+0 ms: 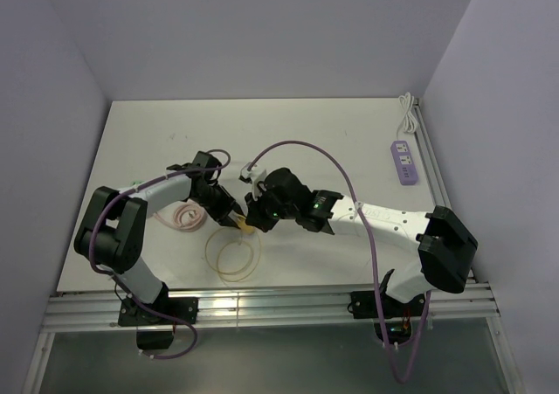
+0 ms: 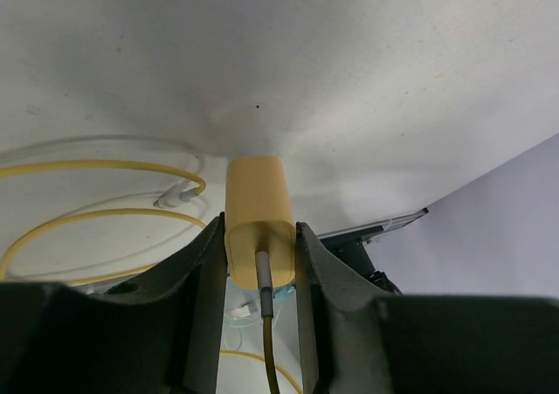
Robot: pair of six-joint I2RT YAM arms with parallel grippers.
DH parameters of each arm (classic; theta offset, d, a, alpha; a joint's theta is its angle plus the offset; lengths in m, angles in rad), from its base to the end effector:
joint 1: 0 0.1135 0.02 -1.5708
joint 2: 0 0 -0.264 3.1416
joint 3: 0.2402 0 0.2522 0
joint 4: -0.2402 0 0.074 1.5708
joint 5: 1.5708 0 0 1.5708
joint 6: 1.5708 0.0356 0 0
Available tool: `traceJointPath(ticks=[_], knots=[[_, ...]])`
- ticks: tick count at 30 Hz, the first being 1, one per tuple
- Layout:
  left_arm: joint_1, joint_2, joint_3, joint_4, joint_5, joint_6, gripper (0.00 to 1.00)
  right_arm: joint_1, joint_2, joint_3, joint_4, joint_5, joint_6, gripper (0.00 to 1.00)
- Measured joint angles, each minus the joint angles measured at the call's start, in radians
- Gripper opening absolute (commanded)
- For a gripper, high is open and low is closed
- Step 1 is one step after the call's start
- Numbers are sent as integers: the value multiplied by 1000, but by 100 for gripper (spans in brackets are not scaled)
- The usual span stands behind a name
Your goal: Insert the plug
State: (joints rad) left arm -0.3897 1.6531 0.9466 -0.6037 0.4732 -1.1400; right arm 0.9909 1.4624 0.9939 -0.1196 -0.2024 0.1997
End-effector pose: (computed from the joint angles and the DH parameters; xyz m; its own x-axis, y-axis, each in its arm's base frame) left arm 0.2660 -0.1268 0.1611 -0.7792 -0.5543 0.2925 -0.6255 0.6588 -0.4180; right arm 0.1736 0.2780 0.2585 -0.4787 -0.3761 -0.7933 -0.8327 0.4810 0.2744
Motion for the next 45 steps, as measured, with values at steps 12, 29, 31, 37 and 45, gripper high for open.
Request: traceJointPath(ticks=[12,29,31,37,45], knots=[[-7,-217,-95,212,-17,51,0,0,0,3,-1,5,8,56],[-42,-601,-229,497,93,208,1,2,-441,19,-114,182,133,81],[-42,-652,-232,518,140,238,1,2,-447,23,-114,167,164,80],[-42,-803,-258,558,274,297,0,-8,-420,-1,-143,106,232,77],[-42,-954,-301,628,410,320,0,-181,-483,-127,-31,-229,303,57]])
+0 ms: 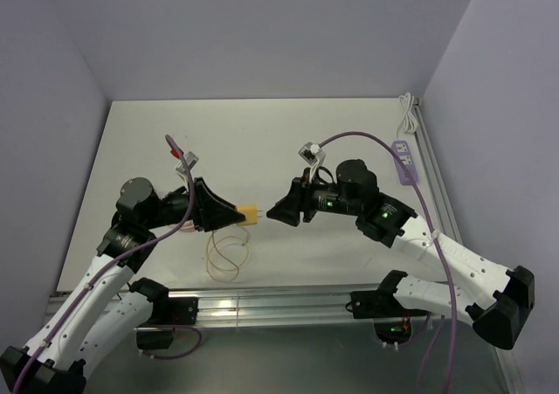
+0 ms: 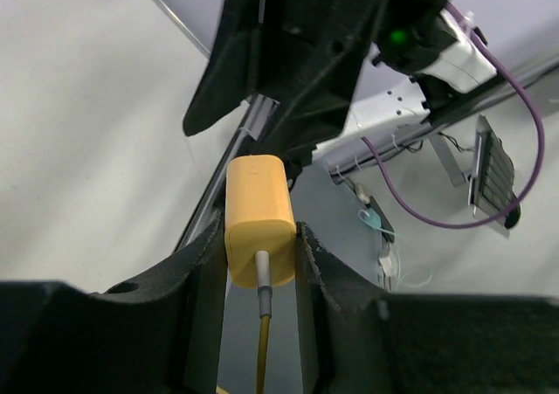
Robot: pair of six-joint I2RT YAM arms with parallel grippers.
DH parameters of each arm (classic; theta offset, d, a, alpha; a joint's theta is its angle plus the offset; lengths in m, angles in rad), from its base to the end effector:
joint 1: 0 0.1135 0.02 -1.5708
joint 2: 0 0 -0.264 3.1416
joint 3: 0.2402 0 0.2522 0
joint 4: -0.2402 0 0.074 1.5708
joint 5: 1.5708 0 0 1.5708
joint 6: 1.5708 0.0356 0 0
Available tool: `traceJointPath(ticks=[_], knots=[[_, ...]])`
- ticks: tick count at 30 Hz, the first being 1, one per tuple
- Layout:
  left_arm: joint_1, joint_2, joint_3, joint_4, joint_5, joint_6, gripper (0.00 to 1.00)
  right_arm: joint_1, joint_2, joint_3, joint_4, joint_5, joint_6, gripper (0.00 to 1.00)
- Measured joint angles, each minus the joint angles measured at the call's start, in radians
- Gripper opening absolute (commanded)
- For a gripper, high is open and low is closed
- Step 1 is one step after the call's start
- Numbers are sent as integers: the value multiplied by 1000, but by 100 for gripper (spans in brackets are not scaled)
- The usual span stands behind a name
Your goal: Insert the plug
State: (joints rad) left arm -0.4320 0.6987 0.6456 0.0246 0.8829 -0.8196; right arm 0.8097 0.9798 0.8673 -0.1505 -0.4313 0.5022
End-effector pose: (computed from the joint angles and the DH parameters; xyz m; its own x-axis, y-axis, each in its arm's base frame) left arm 0.1358 -0.0929 0.3275 -0.7245 -0.1769 -0.6662 0.6412 0.1816 -0.7456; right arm 0.1449 0.1737 0.3372 -0.6078 -0.0041 -0.7941 -0.7343 0.3836 0.5601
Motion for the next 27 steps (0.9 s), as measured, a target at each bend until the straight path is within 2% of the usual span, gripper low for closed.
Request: traceJointPath(ticks=[6,10,17,27], knots=[[-2,-10,-3,16,71,8,1,-49,-1,-75,167,-276,64,57],[-2,-8,-2,16,88,14,1,-49,3,-83,248,-384,95,56],[-4,12,-2,28,108,13,1,-49,27,-83,328,-453,120,56],[-30,48,21,31,121,18,1,-48,144,-82,436,-494,183,45]])
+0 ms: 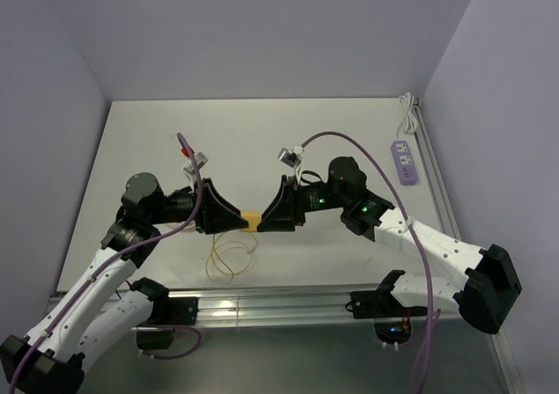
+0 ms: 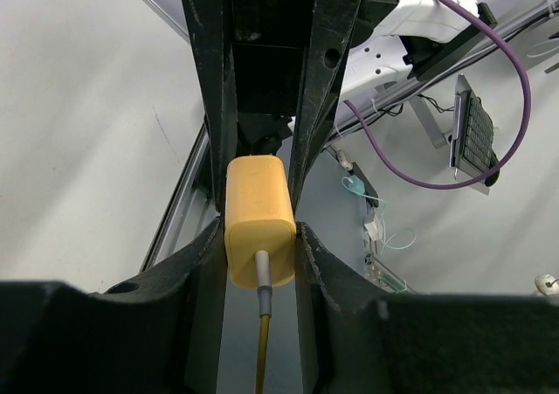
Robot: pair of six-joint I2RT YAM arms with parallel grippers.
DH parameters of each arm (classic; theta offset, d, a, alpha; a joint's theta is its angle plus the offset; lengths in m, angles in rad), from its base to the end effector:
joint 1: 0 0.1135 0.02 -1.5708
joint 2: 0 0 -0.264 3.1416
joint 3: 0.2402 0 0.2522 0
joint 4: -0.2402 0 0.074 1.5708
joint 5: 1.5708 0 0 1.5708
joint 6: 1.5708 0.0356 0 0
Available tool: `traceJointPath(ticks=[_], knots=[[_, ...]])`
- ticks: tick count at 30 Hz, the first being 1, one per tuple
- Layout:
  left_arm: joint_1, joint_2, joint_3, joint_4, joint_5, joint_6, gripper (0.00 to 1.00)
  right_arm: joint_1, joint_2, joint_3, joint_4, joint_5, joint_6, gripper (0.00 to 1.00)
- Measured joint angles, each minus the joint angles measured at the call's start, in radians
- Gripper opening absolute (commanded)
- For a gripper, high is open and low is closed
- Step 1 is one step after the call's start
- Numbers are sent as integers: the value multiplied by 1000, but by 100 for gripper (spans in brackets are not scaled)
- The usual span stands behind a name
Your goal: Insert the plug
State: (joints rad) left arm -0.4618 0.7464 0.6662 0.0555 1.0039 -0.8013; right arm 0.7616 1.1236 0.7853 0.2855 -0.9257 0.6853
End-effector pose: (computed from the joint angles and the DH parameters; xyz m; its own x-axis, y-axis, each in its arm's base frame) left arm 0.1372 -0.1019 0.3306 -0.7295 -0.0678 -0.6806 0.6759 0.0810 -0.7325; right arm 0.1628 0.1946 0.3218 -0.6577 -0.1013 -0.7465 -0.7442 -0.0663 0.6647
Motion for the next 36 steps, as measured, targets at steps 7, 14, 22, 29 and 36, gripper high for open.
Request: traceJointPath(ticks=[7,14,22,29,36], knots=[[-10,4,3,11,-2,-1,1,8,12,0,51,-17,33,39],[-14,11,9,22,3,-8,1,8,18,0,75,-31,53,1],[-22,10,48,-37,-23,21,40,8,16,-8,132,-27,88,0],[-42,10,53,-107,-95,76,53,28,4,-10,126,62,84,0],[-44,3,72,-161,-138,111,55,28,-8,-10,104,105,74,0]])
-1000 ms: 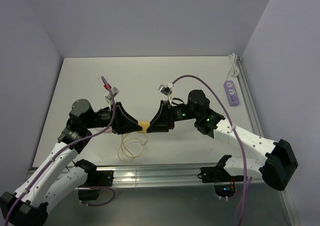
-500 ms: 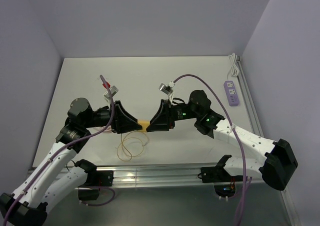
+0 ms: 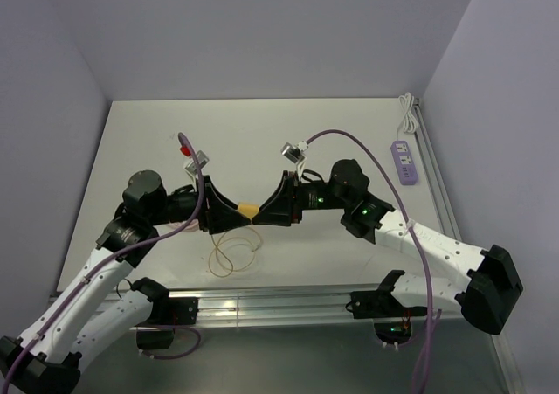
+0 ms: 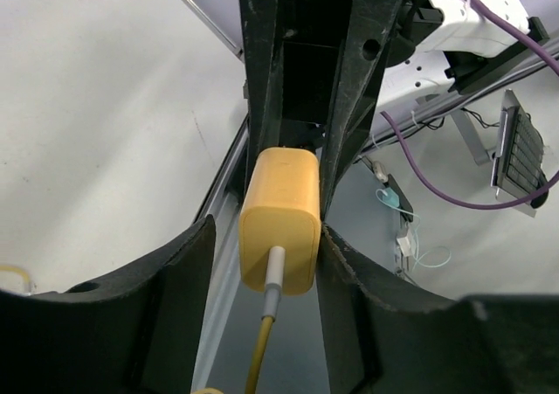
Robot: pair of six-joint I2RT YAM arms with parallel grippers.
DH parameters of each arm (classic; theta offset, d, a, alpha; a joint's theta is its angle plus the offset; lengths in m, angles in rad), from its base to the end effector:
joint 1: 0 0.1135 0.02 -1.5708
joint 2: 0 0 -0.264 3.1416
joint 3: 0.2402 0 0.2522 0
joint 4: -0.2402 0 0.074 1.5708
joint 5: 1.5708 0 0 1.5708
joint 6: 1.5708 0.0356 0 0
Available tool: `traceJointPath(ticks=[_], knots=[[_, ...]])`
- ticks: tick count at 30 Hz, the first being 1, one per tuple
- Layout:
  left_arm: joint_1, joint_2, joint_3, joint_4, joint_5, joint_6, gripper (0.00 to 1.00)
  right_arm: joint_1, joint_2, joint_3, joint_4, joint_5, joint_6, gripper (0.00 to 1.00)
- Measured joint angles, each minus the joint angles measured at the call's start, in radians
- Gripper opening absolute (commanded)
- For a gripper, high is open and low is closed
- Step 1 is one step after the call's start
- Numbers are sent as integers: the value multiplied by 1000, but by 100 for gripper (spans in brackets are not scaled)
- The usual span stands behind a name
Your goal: Insert the plug
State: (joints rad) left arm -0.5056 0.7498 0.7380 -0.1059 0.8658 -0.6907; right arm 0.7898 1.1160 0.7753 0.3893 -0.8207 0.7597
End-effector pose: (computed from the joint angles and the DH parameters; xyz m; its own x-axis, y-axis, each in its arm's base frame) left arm 0.1346 -0.1055 0.3391 -0.7007 -0.0840 -0.7085 0.6865 0.1909 -0.7016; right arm 0.1597 0.1981 0.3301 -0.6630 -0.0019 -0.7487 -0.7476 -0.0521 0.6621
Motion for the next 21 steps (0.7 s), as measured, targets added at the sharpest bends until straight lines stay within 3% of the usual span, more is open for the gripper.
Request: traceJointPath(ticks=[10,21], knots=[[0,-29,5,-24,-44,-1,55,0,-26,-23,-19,20,-17,0],[0,-26,5,34,-40,-36,45,3,-26,-29,-1,27,-9,0]])
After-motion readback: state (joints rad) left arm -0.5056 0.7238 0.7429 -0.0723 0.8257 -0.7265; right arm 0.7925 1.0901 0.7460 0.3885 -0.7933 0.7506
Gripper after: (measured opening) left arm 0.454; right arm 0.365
